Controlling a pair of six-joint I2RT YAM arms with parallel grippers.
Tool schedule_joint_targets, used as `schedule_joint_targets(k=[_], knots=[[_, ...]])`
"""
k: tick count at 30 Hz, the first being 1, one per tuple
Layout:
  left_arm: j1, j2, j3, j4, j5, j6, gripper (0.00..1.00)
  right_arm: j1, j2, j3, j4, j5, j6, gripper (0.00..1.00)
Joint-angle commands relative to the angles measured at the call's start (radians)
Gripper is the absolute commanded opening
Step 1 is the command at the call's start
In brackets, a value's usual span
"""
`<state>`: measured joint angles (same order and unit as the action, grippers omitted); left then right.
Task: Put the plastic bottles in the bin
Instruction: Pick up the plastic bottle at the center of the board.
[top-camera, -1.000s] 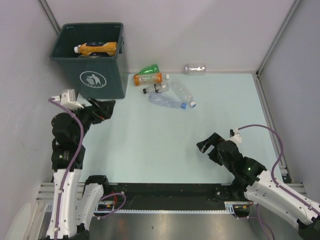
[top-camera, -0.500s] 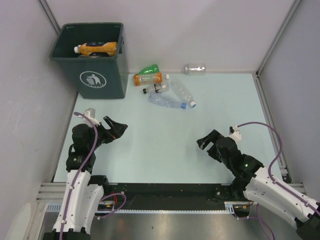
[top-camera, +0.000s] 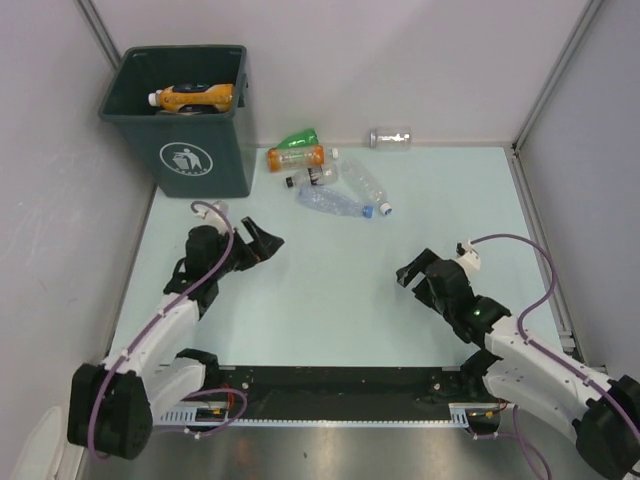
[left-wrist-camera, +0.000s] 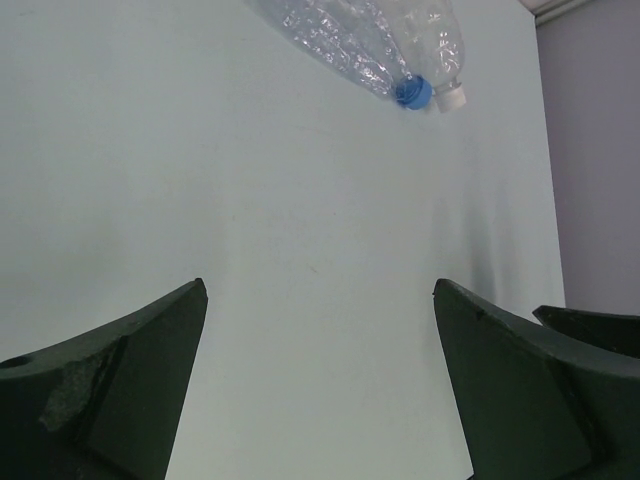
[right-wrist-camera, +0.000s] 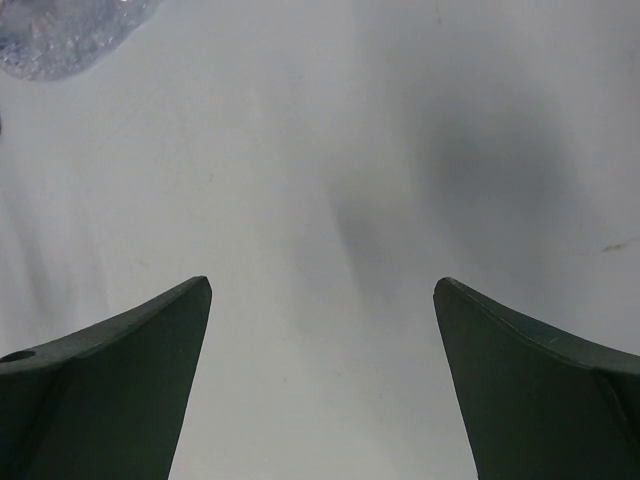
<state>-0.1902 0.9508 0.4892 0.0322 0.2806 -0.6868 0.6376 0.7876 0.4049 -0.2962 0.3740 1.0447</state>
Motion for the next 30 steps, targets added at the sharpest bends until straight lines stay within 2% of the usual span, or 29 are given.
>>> schedule_joint_targets(k=[1,5,8,14,20,24,27,30], knots=[[-0.093,0.179,0.129,0.164,-0.148,-0.040,1.00,-0.081,0.097,0.069,0.123,-0.049,-0.058,1.00],[-0.130,0.446,0.242,0.273,-0.185,-0.078,1.00,-0.116,0.147,0.080,0.161,-0.109,-0.061,1.00],[-0.138,0.621,0.380,0.275,-0.198,-0.135,0.99,-0.118,0.162,0.081,0.201,-0.133,-0.048,1.00],[-0.166,0.862,0.551,0.403,-0.235,-0.209,0.97,-0.119,0.182,0.081,0.223,-0.139,-0.066,1.00],[-0.198,1.017,0.683,0.417,-0.319,-0.252,0.97,-0.128,0.197,0.081,0.204,-0.159,-0.068,0.99],[-0.229,1.065,0.752,0.339,-0.409,-0.279,0.97,-0.144,0.199,0.081,0.187,-0.172,-0.075,0.99],[-0.251,1.083,0.810,0.207,-0.493,-0.302,0.97,-0.157,0.193,0.081,0.170,-0.182,-0.084,0.99],[-0.273,1.111,0.835,0.195,-0.527,-0.307,0.97,-0.174,0.190,0.081,0.160,-0.187,-0.092,0.99]])
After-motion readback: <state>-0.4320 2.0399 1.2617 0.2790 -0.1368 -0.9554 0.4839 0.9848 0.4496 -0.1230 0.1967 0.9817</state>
